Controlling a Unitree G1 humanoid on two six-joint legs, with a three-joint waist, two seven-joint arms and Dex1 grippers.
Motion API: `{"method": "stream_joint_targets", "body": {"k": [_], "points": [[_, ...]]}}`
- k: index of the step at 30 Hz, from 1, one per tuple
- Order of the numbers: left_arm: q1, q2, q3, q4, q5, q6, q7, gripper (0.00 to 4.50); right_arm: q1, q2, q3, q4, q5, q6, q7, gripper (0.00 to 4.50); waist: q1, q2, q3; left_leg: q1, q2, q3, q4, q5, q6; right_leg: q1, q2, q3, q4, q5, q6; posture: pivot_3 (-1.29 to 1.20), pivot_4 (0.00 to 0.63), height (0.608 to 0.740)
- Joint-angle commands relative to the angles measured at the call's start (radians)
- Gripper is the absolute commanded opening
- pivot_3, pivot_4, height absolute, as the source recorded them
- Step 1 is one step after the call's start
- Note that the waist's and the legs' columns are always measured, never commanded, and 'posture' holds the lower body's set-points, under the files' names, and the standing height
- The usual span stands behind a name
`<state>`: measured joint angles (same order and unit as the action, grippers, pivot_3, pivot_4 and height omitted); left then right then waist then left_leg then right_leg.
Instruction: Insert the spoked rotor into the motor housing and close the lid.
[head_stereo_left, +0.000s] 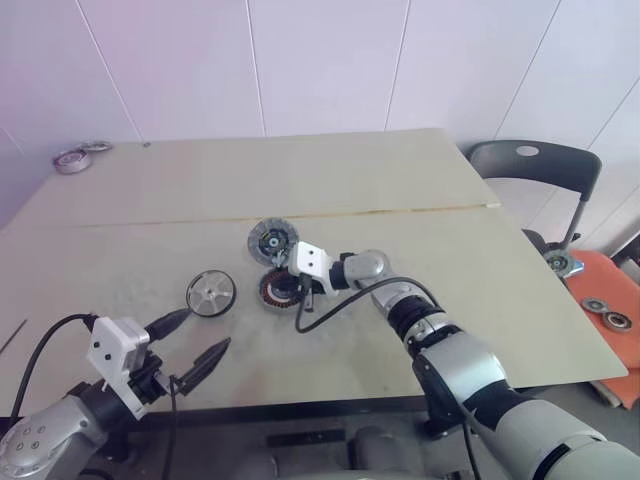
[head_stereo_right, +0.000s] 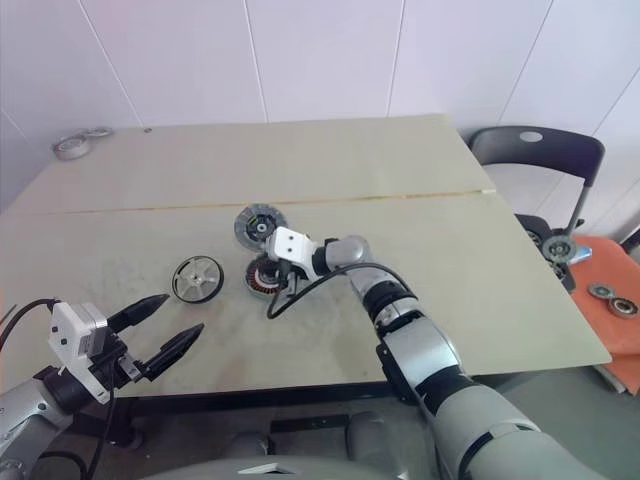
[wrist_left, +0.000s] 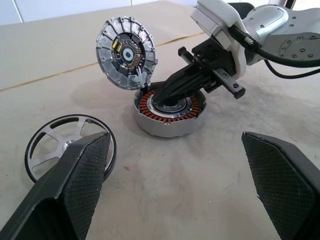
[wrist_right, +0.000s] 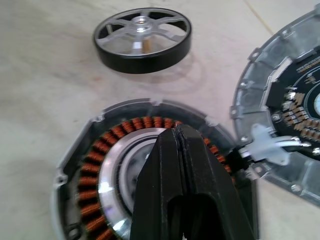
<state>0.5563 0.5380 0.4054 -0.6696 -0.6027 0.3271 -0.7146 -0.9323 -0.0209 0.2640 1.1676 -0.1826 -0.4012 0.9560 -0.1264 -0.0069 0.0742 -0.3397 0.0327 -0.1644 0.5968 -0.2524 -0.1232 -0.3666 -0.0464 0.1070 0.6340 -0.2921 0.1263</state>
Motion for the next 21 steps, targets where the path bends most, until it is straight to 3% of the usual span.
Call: {"method": "stream_joint_targets", "body": {"k": [1, 21], "points": [[-0.003, 0.002, 0.007, -0.031, -0.018, -0.003, 0.004, 4.50, -0.027, -0.015, 0.007, 0.034, -0.034, -0.011, -0.080, 0.03, 0.002, 0.000, 0.000, 0.000, 0.000, 0.000, 0.000, 0.000, 0.000, 0.000, 0.000, 0.000, 0.000, 0.000, 0.000, 0.00, 0.000, 0.740], [-0.026, 0.001, 0.002, -0.011, -0.013, -0.004, 0.010, 4.50, -0.031, -0.019, 0.005, 0.046, -0.038, -0.047, -0.073, 0.03, 0.000, 0.000, -0.001, 0.000, 0.000, 0.000, 0.000, 0.000, 0.000, 0.001, 0.000, 0.000, 0.000, 0.000, 0.000, 0.00, 0.000, 0.740]]}}
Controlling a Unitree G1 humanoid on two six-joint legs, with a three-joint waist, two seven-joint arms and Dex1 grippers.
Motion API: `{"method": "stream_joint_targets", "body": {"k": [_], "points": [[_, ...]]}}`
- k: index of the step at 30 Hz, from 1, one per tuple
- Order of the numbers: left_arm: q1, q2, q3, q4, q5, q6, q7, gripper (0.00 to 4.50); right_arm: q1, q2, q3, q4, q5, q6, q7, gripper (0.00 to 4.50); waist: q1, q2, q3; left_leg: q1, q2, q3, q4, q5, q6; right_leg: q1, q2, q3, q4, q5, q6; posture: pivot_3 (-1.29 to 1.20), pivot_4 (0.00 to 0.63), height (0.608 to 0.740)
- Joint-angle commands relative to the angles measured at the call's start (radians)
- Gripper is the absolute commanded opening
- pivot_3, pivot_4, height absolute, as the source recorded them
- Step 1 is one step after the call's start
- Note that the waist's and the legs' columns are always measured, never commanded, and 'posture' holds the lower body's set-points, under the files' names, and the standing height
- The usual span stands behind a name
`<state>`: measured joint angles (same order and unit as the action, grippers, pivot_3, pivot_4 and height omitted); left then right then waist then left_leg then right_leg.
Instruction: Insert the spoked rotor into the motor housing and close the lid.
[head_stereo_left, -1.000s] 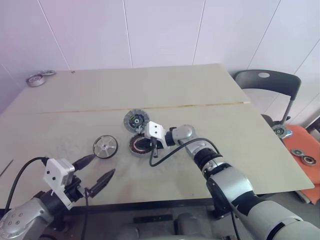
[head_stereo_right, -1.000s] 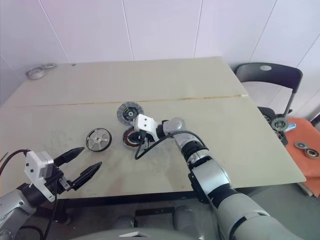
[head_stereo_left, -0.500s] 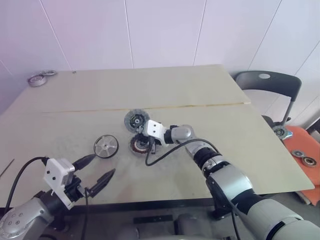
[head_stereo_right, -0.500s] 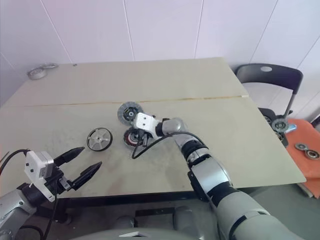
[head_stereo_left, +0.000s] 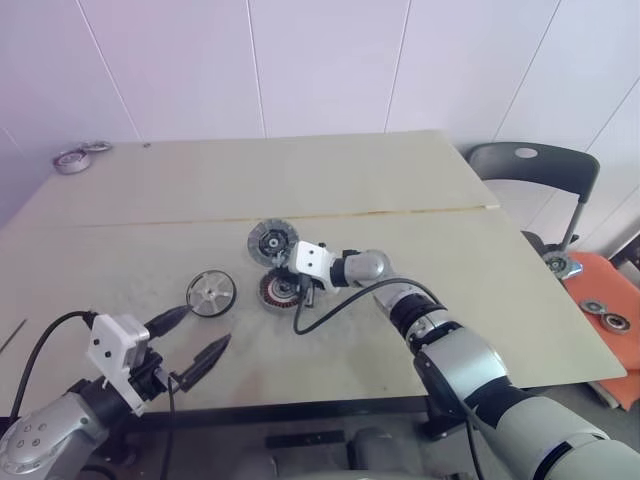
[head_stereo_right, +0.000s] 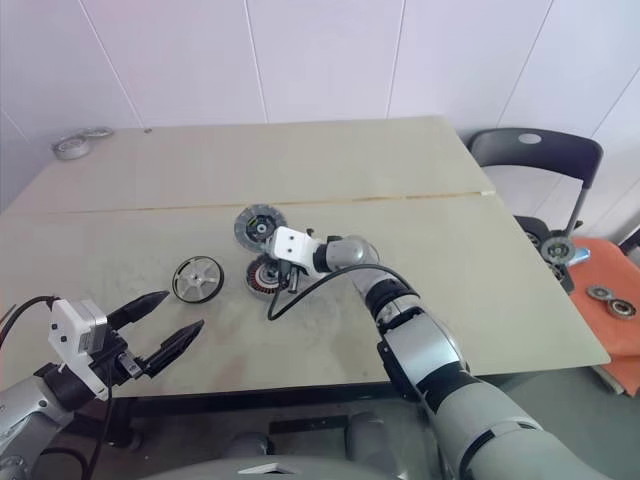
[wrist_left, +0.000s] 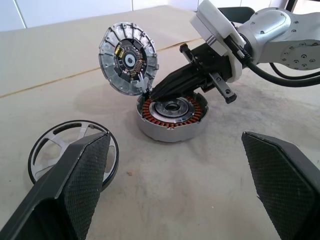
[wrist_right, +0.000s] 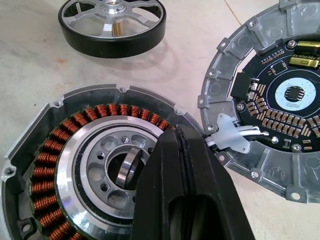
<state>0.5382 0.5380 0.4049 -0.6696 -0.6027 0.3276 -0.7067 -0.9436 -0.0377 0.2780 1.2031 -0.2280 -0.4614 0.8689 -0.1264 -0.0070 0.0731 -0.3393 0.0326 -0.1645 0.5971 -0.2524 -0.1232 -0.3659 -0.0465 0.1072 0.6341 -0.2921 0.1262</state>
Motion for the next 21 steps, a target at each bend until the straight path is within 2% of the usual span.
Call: {"method": "stream_joint_targets", "body": {"k": [1, 5, 10, 21], "points": [[-0.008, 0.000, 0.001, -0.009, -0.012, -0.005, 0.002, 4.50, -0.020, -0.001, -0.013, 0.008, 0.014, 0.015, 0.029, 0.03, 0.000, 0.000, 0.000, 0.000, 0.000, 0.000, 0.000, 0.000, 0.000, 0.000, 0.000, 0.000, 0.000, 0.000, 0.000, 0.00, 0.000, 0.740], [-0.010, -0.001, 0.003, -0.005, -0.011, -0.007, 0.001, 4.50, -0.016, 0.002, -0.023, -0.004, 0.034, 0.020, 0.091, 0.03, -0.001, 0.000, 0.000, 0.000, 0.000, 0.000, 0.000, 0.000, 0.000, 0.000, 0.000, 0.000, 0.000, 0.000, 0.000, 0.00, 0.000, 0.740], [-0.008, 0.000, 0.005, -0.005, -0.010, -0.005, 0.002, 4.50, 0.003, 0.011, -0.040, -0.040, 0.085, 0.051, 0.234, 0.03, -0.001, 0.000, 0.000, 0.000, 0.000, 0.000, -0.001, 0.000, 0.000, -0.001, 0.000, 0.000, 0.000, 0.000, 0.000, 0.00, 0.000, 0.740], [0.000, -0.007, 0.001, -0.016, -0.010, -0.004, 0.011, 4.50, 0.009, 0.014, -0.024, -0.046, 0.068, 0.044, 0.202, 0.03, 0.000, 0.000, 0.000, 0.000, 0.000, 0.000, 0.000, 0.000, 0.000, 0.000, 0.000, 0.000, 0.000, 0.000, 0.000, 0.00, 0.000, 0.740]]}}
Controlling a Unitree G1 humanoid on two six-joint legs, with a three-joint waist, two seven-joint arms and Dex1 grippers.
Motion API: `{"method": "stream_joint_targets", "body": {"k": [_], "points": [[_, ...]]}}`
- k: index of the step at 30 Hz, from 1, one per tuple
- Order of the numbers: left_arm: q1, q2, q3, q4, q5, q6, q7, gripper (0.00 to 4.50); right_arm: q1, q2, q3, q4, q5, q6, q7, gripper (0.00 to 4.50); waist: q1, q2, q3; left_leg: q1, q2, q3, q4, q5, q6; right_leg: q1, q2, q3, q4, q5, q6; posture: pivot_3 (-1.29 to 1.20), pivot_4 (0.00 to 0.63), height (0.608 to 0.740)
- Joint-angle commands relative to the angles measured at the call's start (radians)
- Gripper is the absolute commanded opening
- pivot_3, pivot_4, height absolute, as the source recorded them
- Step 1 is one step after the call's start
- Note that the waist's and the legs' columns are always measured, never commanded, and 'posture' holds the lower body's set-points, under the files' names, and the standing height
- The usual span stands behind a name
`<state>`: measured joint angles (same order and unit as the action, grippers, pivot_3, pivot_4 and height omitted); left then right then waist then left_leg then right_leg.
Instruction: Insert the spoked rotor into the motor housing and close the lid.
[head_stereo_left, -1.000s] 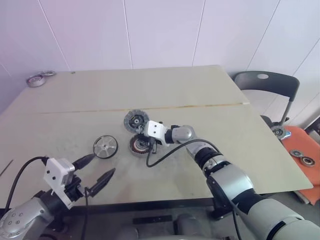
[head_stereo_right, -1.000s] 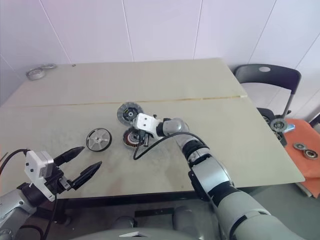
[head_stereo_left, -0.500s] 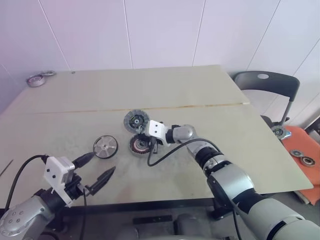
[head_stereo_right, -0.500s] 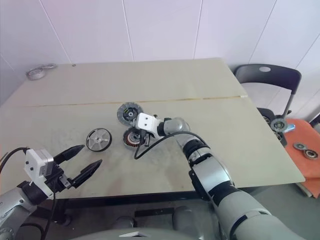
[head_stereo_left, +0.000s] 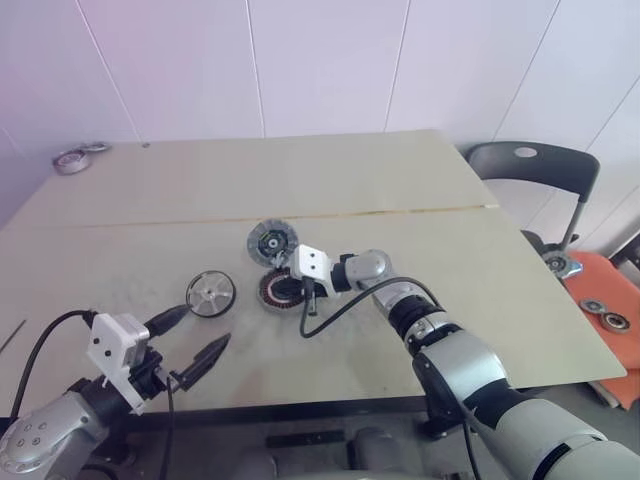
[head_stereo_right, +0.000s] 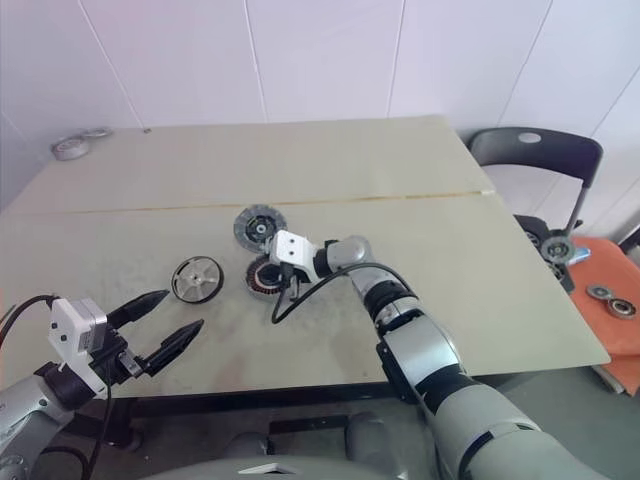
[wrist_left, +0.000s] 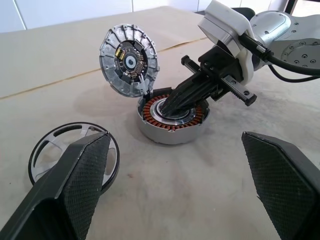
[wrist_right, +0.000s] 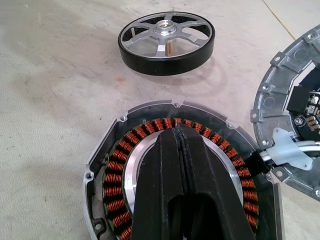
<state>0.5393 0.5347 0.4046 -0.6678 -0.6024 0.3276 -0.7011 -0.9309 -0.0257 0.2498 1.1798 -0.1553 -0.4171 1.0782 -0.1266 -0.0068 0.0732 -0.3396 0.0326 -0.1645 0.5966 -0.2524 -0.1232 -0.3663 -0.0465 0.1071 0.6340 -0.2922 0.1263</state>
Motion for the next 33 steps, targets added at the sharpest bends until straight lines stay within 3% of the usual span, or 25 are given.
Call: {"method": "stream_joint_targets", "body": {"k": [1, 9, 14, 19, 28, 33], "points": [[0.000, -0.004, 0.000, -0.019, -0.011, -0.004, 0.007, 4.50, -0.004, 0.002, 0.005, -0.022, -0.006, -0.001, -0.010, 0.03, -0.001, 0.000, 0.000, 0.000, 0.000, 0.000, 0.000, 0.000, 0.000, 0.000, 0.000, 0.000, 0.000, 0.000, 0.000, 0.00, 0.000, 0.740], [0.006, -0.010, -0.001, -0.021, -0.008, -0.008, 0.013, 4.50, -0.011, 0.005, -0.004, -0.004, -0.005, 0.016, -0.051, 0.03, 0.000, 0.000, 0.000, 0.001, 0.000, 0.000, 0.000, 0.000, 0.000, 0.000, 0.000, 0.000, 0.000, 0.000, 0.000, 0.00, 0.000, 0.740], [0.008, -0.011, -0.002, -0.025, -0.012, -0.007, 0.014, 4.50, -0.069, 0.038, -0.155, -0.058, 0.200, 0.266, 0.123, 0.03, 0.000, 0.000, 0.000, 0.000, 0.000, 0.000, 0.000, 0.000, 0.000, 0.000, 0.000, 0.000, 0.000, 0.000, 0.000, 0.00, 0.000, 0.740], [0.008, -0.009, -0.001, -0.023, -0.014, -0.007, 0.011, 4.50, -0.055, 0.022, -0.164, -0.167, 0.264, 0.394, 0.281, 0.03, 0.000, 0.001, 0.000, -0.001, 0.000, 0.000, -0.001, 0.000, 0.000, -0.002, 0.000, 0.000, 0.000, 0.000, 0.000, 0.00, 0.000, 0.740], [0.006, -0.008, -0.001, -0.025, -0.015, -0.006, 0.010, 4.50, -0.017, 0.009, -0.127, -0.202, 0.218, 0.354, 0.211, 0.03, 0.000, 0.000, 0.000, -0.001, 0.000, 0.000, 0.000, 0.000, 0.000, -0.002, 0.000, 0.000, 0.000, 0.000, 0.000, 0.00, 0.000, 0.740], [0.049, -0.012, 0.024, -0.042, -0.022, -0.008, 0.006, 4.50, -0.030, -0.032, -0.140, -0.244, 0.252, 0.425, 0.269, 0.03, 0.000, 0.000, 0.000, -0.002, 0.000, 0.000, -0.001, 0.000, 0.000, -0.002, 0.000, 0.000, 0.000, 0.000, 0.000, 0.00, 0.000, 0.740]]}}
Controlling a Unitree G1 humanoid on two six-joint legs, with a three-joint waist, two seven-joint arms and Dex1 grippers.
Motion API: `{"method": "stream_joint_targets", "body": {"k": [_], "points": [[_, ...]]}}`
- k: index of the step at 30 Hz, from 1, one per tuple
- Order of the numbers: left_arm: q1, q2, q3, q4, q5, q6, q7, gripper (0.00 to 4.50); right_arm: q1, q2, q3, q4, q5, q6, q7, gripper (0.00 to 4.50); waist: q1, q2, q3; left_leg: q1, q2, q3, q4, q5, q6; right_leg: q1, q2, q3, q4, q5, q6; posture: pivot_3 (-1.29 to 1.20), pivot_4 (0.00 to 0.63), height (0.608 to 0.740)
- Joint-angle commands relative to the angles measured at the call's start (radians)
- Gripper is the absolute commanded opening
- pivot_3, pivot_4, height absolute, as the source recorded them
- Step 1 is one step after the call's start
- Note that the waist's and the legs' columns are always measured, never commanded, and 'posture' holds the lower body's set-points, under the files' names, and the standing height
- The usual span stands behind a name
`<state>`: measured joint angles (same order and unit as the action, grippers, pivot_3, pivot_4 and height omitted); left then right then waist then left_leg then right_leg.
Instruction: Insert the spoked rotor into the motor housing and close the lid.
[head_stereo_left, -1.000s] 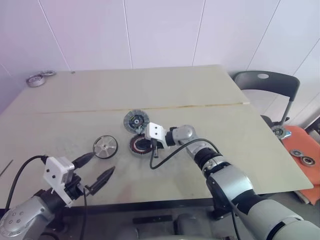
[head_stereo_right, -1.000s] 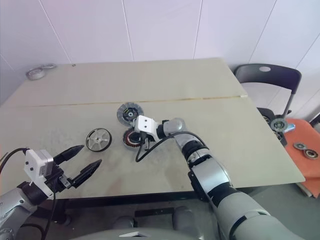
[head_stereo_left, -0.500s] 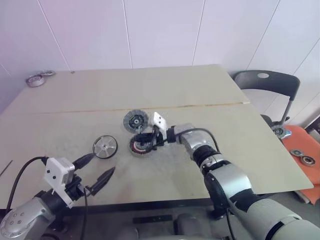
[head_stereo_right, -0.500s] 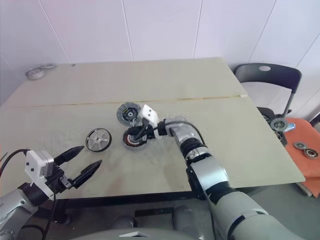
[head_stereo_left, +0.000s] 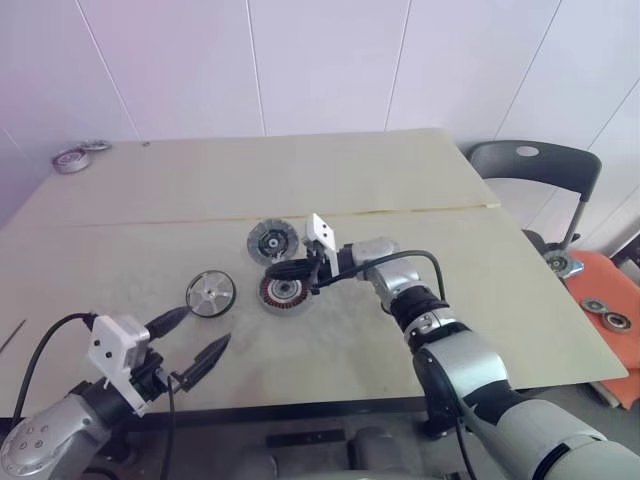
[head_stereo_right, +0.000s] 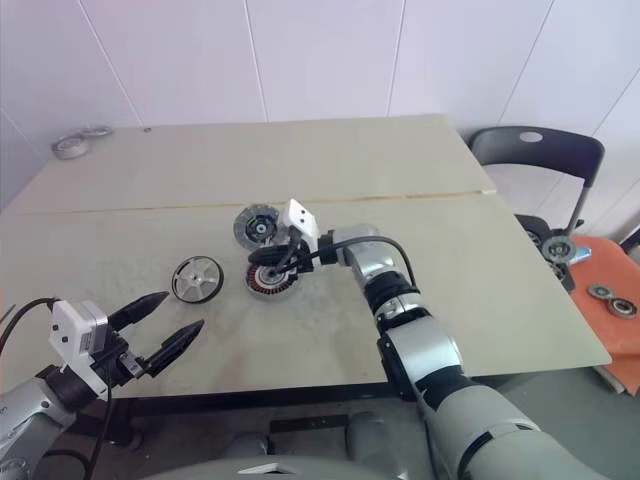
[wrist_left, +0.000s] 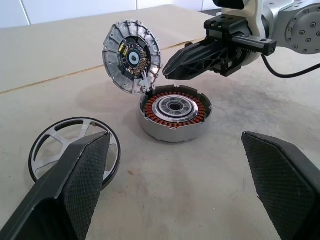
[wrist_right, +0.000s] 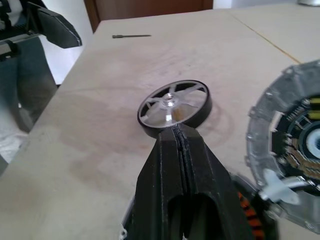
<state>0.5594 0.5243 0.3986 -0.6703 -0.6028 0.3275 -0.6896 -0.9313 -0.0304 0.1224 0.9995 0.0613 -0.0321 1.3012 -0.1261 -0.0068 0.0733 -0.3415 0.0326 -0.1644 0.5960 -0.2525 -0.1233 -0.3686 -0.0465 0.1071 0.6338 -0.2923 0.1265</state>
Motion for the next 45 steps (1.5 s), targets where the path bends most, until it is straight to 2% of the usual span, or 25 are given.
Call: {"method": "stream_joint_targets", "body": {"k": [1, 6, 11, 23, 27, 32, 37, 45], "points": [[0.042, -0.003, 0.038, -0.042, -0.024, -0.010, -0.008, 4.50, -0.029, -0.036, -0.013, -0.078, 0.043, 0.061, 0.063, 0.03, 0.000, 0.000, 0.000, 0.000, 0.000, 0.000, 0.000, 0.000, 0.000, 0.000, 0.000, 0.000, 0.000, 0.000, 0.000, 0.00, 0.000, 0.740], [0.151, -0.019, 0.063, -0.060, -0.037, -0.006, -0.013, 4.50, 0.020, -0.092, 0.044, -0.211, 0.051, 0.157, 0.184, 0.03, 0.000, -0.001, 0.000, -0.002, 0.000, 0.000, 0.000, 0.000, 0.000, -0.002, 0.000, 0.000, 0.000, 0.000, 0.000, 0.00, 0.000, 0.740], [0.298, -0.084, 0.110, -0.109, -0.084, -0.008, 0.011, 4.50, 0.035, -0.078, 0.056, -0.215, 0.038, 0.134, 0.120, 0.03, -0.002, -0.001, 0.000, -0.003, 0.000, 0.001, 0.000, 0.000, 0.000, -0.003, -0.001, 0.001, -0.001, -0.003, 0.004, 0.00, 0.000, 0.740], [0.271, -0.098, 0.119, -0.154, -0.071, -0.015, 0.076, 4.50, 0.017, -0.066, 0.110, -0.160, -0.003, 0.003, 0.094, 0.03, -0.001, -0.001, 0.000, -0.011, 0.000, 0.001, 0.001, 0.000, 0.000, -0.009, -0.001, 0.000, -0.003, 0.000, 0.000, 0.00, 0.000, 0.740], [0.252, -0.095, 0.108, -0.146, -0.057, -0.022, 0.081, 4.50, -0.014, -0.024, 0.099, -0.048, -0.047, -0.094, -0.069, 0.03, -0.001, -0.001, -0.001, -0.012, 0.000, 0.001, 0.001, 0.000, 0.000, -0.011, 0.000, 0.000, -0.002, 0.000, 0.000, 0.00, 0.000, 0.740], [0.247, -0.106, 0.103, -0.136, -0.050, -0.031, 0.087, 4.50, -0.018, -0.019, 0.090, -0.028, -0.033, -0.109, -0.033, 0.03, 0.002, -0.001, 0.000, -0.012, 0.000, 0.001, 0.001, 0.000, 0.000, -0.011, 0.000, 0.000, -0.002, 0.000, 0.000, 0.00, 0.000, 0.740], [0.262, -0.178, 0.071, -0.106, -0.036, -0.054, 0.110, 4.50, -0.019, -0.019, 0.092, -0.012, -0.041, -0.123, -0.036, 0.03, -0.001, -0.001, -0.001, -0.012, 0.000, 0.001, 0.001, 0.000, 0.000, -0.011, 0.000, 0.000, -0.002, 0.000, 0.000, 0.00, 0.000, 0.740], [0.277, -0.346, 0.054, -0.029, -0.020, -0.126, 0.189, 4.50, -0.028, -0.001, 0.097, 0.015, -0.053, -0.145, -0.047, 0.03, 0.000, -0.003, -0.002, -0.012, 0.000, 0.001, 0.001, 0.000, 0.000, -0.010, 0.000, 0.000, -0.001, 0.000, 0.000, 0.00, 0.000, 0.740]]}}
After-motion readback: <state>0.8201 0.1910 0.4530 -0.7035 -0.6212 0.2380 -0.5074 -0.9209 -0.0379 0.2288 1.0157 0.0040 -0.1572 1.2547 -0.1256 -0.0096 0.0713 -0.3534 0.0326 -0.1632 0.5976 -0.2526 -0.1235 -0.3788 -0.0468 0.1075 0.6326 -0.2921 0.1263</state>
